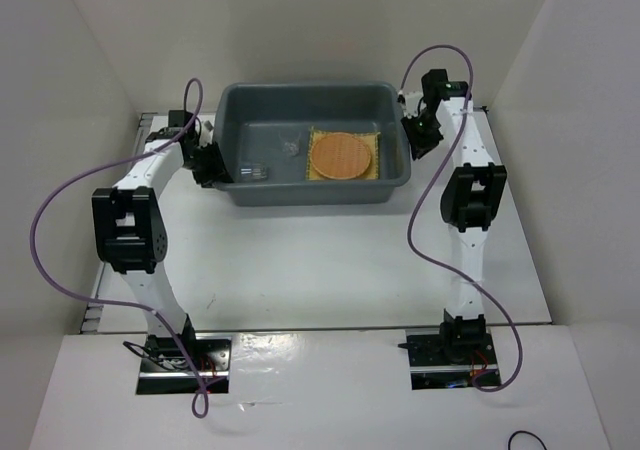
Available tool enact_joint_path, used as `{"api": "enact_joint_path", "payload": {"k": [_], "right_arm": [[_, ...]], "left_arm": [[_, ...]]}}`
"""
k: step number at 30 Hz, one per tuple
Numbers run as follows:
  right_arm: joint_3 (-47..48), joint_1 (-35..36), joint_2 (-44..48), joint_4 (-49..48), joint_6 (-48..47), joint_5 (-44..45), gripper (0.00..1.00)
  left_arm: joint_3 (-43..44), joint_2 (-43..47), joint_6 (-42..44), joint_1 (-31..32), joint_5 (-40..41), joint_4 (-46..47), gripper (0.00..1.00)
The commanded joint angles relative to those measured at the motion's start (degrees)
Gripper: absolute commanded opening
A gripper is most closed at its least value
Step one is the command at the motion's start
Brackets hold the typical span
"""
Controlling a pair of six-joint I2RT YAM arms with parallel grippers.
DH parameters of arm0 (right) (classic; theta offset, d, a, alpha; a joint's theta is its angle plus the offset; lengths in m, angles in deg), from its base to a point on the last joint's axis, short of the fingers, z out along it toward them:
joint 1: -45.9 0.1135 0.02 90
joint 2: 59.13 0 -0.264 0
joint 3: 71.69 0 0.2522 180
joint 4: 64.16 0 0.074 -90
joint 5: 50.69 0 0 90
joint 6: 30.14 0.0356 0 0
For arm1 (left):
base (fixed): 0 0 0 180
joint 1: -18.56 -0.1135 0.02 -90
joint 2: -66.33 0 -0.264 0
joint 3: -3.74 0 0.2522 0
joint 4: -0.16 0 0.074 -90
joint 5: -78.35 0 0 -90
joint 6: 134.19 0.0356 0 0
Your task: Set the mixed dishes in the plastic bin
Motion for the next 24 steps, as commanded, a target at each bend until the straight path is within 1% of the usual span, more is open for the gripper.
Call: {"api": "enact_joint_path", "payload": {"k": [1,2,3,4,5,7,8,10,11,12,13,14,16,17,18,19,20,22,24], "right_arm": [[-8.68,1.17,9.08,1.74,-2.16,-5.32,0.22],[-14.27,1.17,10.58,1.74,-2.17,-6.63,0.15],[-17.20,1.77,13.99,1.74,-2.78,-7.34,0.12],[-20.10,1.78,15.85,1.74,-3.66,-8.13,0.10],[-25.87,1.78,17.61,1.74,-3.66,-9.18,0.06],[-31.53,3.35,23.14,1.74,-5.07,-9.72,0.05],[-36.86,3.36,25.08,1.22,-5.07,-10.50,0.03],[-41.03,4.41,28.85,0.68,-5.07,-11.30,0.02],[-43.92,4.42,32.96,-0.01,-5.07,-11.30,0.02],[-44.82,4.42,34.83,-0.72,-5.07,-10.08,0.02],[-45.52,4.42,39.03,-1.33,-3.77,-8.94,0.00],[-46.58,4.42,41.59,-2.47,-2.45,-7.19,0.00],[-47.11,1.01,47.21,-5.99,-0.77,-5.76,0.00],[-47.98,0.47,52.90,-7.48,-0.24,-5.76,0.00],[-48.69,0.46,55.74,-11.15,-0.24,-5.76,0.00],[-49.65,0.98,58.12,-12.57,-0.24,-4.98,0.00],[-51.49,4.30,60.58,-13.37,-0.85,-4.02,0.00],[-54.39,7.66,59.99,-13.90,0.10,-1.56,0.00],[-56.59,7.15,58.93,-13.91,0.73,-4.17,0.00]], "left_arm": [[-5.81,1.01,5.67,0.94,-3.86,-2.10,0.32],[-6.61,2.06,5.67,0.94,-4.65,-2.10,0.29],[-7.49,2.59,5.67,1.46,-4.65,-2.10,0.25],[-8.28,3.12,6.19,2.34,-4.65,-1.58,0.23],[-10.03,4.16,6.20,2.87,-4.65,-1.57,0.21],[-11.80,4.87,7.42,4.45,-4.65,-1.57,0.14],[-12.68,5.75,7.43,4.46,-4.65,-1.57,0.11],[-15.31,6.45,8.13,5.25,-4.13,-2.19,0.03],[-16.11,6.98,8.91,5.94,-4.13,-2.80,0.00],[-17.77,7.94,9.88,6.47,-4.13,-3.50,0.00],[-18.48,9.09,10.41,7.09,-4.74,-3.51,0.00],[-19.18,9.62,11.64,7.09,-4.74,-4.38,0.00],[-20.68,11.63,11.65,8.58,-6.05,-5.18,0.00],[-22.08,12.25,11.65,9.55,-6.76,-5.18,0.00],[-22.09,12.87,11.65,10.08,-7.37,-5.18,0.00],[-22.70,13.75,11.65,10.87,-7.38,-5.18,0.00],[-22.71,13.76,11.65,12.18,-7.38,-5.18,0.00],[-23.32,14.80,11.65,13.33,-7.38,-5.70,0.00],[-23.32,14.81,11.65,14.39,-7.38,-6.31,0.00]]}}
